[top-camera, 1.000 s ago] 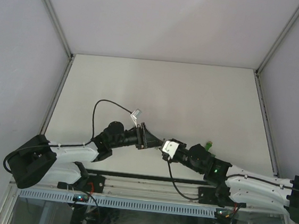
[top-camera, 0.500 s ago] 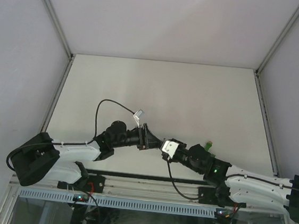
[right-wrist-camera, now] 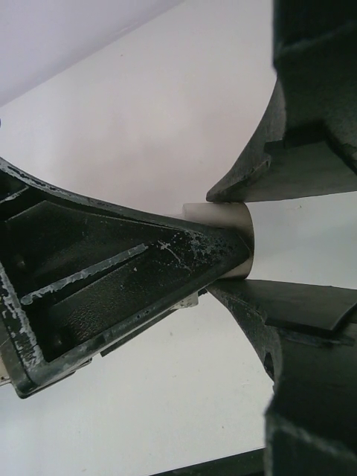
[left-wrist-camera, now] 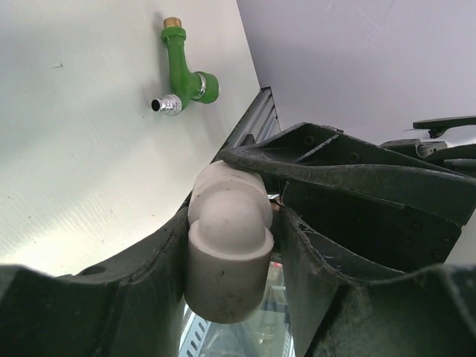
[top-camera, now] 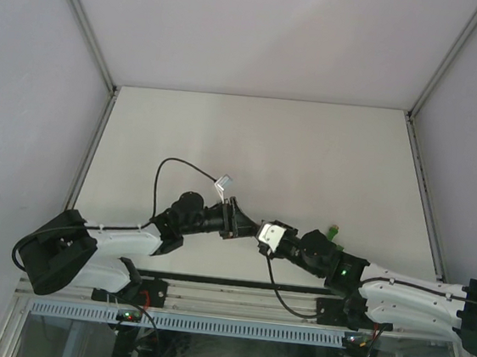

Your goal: Install the water faucets

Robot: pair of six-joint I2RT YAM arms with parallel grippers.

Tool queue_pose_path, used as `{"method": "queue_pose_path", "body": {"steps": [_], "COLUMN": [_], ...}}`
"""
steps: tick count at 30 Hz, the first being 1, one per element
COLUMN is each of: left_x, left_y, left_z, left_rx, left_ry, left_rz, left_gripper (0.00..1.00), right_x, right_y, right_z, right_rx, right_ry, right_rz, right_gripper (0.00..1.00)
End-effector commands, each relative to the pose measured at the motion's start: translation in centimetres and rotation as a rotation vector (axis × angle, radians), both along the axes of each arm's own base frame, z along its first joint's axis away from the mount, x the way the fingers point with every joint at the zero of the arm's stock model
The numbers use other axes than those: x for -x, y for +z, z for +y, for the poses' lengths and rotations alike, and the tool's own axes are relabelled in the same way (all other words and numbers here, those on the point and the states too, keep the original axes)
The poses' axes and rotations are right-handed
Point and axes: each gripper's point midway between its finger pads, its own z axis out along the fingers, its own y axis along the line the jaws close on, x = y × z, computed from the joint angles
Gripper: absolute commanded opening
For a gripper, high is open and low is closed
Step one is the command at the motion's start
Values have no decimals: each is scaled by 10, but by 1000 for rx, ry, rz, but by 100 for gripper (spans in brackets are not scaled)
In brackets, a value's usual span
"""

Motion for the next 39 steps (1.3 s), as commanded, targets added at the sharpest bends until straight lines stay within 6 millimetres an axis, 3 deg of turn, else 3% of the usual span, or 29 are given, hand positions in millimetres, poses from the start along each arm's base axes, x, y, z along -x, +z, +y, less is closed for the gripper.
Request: {"method": "queue_pose_path", "body": {"steps": [1,4,11,14,23,25,26,28,29,35,39], "left_x": [-5,-6,-8,-9,-10,-10,-11,-11,-12,-11,-11], "left_y": [39,38,43,44,39,41,43,44,44,43,44], "left_z": [-13,-12,-14,-15,-15,-15,-15,-16,-15,-16,-16], "left_rx": [85,83,91,93,84,89,93,97,96,95,97], "left_ry": [-23,-13,-9,-12,-6,-5,-4,-1,2,-1,-1], "left_rz": [-90,-89,-94,-94,-83,-87,-89,-93,-93,-86,-90], "left_gripper": [49,46,58,57,46,31,33,49,53,56,51], "right_x": [1,3,4,4,8,8,9,7,7,7,6], "right_y": [12,12,13,13,14,15,15,16,16,14,14], "right_z": [6,7,7,7,9,9,9,8,7,6,7], "right_rx": [-43,-46,-51,-50,-58,-63,-63,-63,-61,-59,-60], "right_ry": [10,23,26,25,45,49,49,41,39,30,28], "right_rz": [-24,-21,-21,-19,-17,-17,-18,-21,-22,-20,-21], "right_gripper": [14,15,15,15,16,16,16,16,16,15,16]}}
